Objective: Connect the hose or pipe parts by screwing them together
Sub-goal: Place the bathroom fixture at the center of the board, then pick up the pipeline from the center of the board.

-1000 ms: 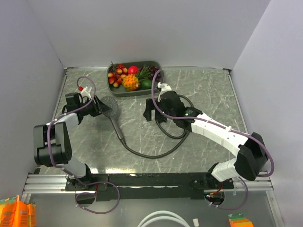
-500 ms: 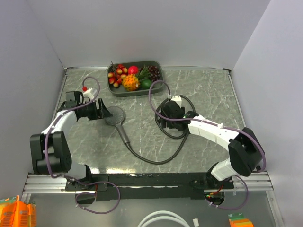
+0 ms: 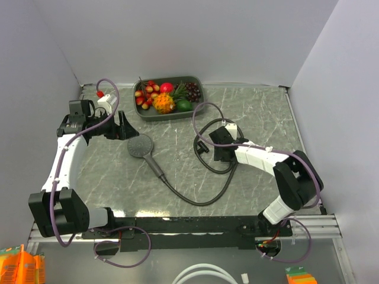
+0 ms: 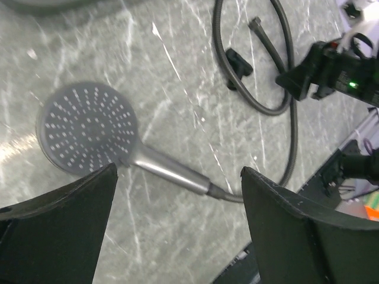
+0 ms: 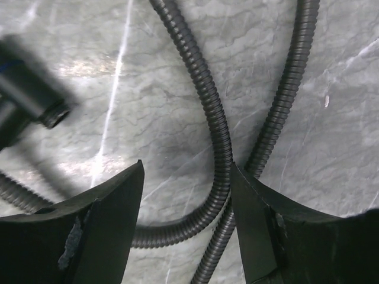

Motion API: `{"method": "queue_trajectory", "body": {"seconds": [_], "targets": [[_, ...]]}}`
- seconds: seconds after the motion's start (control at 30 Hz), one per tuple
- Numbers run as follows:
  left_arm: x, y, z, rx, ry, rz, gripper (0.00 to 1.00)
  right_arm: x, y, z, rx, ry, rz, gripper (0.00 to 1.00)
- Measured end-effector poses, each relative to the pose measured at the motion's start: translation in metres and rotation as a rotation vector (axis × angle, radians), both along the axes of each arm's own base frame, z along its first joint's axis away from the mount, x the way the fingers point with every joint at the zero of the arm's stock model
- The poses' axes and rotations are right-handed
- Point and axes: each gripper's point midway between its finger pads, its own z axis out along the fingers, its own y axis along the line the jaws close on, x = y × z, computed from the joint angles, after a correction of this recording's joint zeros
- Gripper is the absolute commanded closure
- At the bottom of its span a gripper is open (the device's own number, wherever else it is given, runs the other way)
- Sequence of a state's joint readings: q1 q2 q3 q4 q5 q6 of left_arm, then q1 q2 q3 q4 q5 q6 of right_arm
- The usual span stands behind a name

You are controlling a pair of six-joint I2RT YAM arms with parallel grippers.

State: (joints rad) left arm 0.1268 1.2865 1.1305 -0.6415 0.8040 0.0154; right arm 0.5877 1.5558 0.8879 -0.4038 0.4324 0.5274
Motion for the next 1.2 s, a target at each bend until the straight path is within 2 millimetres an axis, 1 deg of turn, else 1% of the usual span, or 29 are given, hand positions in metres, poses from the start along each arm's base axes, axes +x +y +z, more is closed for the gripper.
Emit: {"method": "queue_trajectory", "body": {"seconds": [0.03, 0.07, 0.17, 0.3, 0.37, 0.43, 0.57, 0.63, 0.8, 0.9, 1.03, 1.13, 1.17, 1.2], "targets": [[-0.003, -0.001, -0.001, -0.005, 0.014, -0.003, 0.12, 0.0, -0.001, -0.003, -0.006, 0.008, -0.002, 0.43], [-0.005, -0.001, -0.002, -0.007, 0.022, -0.004, 0.12, -0.001, -0.002, -0.007, -0.012, 0.019, -0.003, 0.45], [-0.009, -0.003, -0.001, -0.013, 0.034, -0.008, 0.13, -0.003, -0.002, -0.017, -0.021, 0.048, -0.006, 0.46], [-0.014, -0.004, 0.005, -0.014, 0.024, -0.007, 0.13, -0.011, 0.0, -0.025, -0.01, 0.051, -0.013, 0.46], [-0.016, -0.005, 0.011, -0.019, 0.008, -0.002, 0.13, -0.017, 0.004, -0.025, 0.001, 0.046, -0.006, 0.47], [-0.019, -0.007, 0.019, -0.025, -0.012, 0.001, 0.13, -0.028, 0.012, -0.026, 0.004, 0.044, 0.02, 0.48], [-0.022, -0.013, 0.027, -0.042, -0.03, -0.008, 0.14, -0.053, 0.047, -0.025, 0.011, 0.051, 0.121, 0.48], [-0.023, -0.014, 0.028, -0.047, -0.026, -0.01, 0.14, -0.066, 0.07, -0.023, 0.018, 0.056, 0.178, 0.49], [-0.025, -0.015, 0.031, -0.049, -0.033, -0.007, 0.13, -0.08, 0.115, -0.025, 0.038, 0.076, 0.259, 0.49], [-0.027, -0.015, 0.034, -0.046, -0.046, -0.004, 0.13, -0.079, 0.141, -0.024, 0.059, 0.085, 0.287, 0.49], [-0.031, -0.015, 0.033, -0.043, -0.048, -0.002, 0.13, -0.068, 0.184, -0.015, 0.117, 0.087, 0.32, 0.48], [-0.031, -0.014, 0.032, -0.038, -0.045, 0.003, 0.12, -0.055, 0.218, 0.001, 0.185, 0.066, 0.34, 0.41], [-0.031, -0.014, 0.033, -0.037, -0.047, 0.004, 0.11, -0.051, 0.227, 0.009, 0.205, 0.054, 0.345, 0.39], [-0.031, -0.014, 0.033, -0.037, -0.047, 0.003, 0.08, -0.047, 0.233, 0.016, 0.219, 0.043, 0.347, 0.34]]}}
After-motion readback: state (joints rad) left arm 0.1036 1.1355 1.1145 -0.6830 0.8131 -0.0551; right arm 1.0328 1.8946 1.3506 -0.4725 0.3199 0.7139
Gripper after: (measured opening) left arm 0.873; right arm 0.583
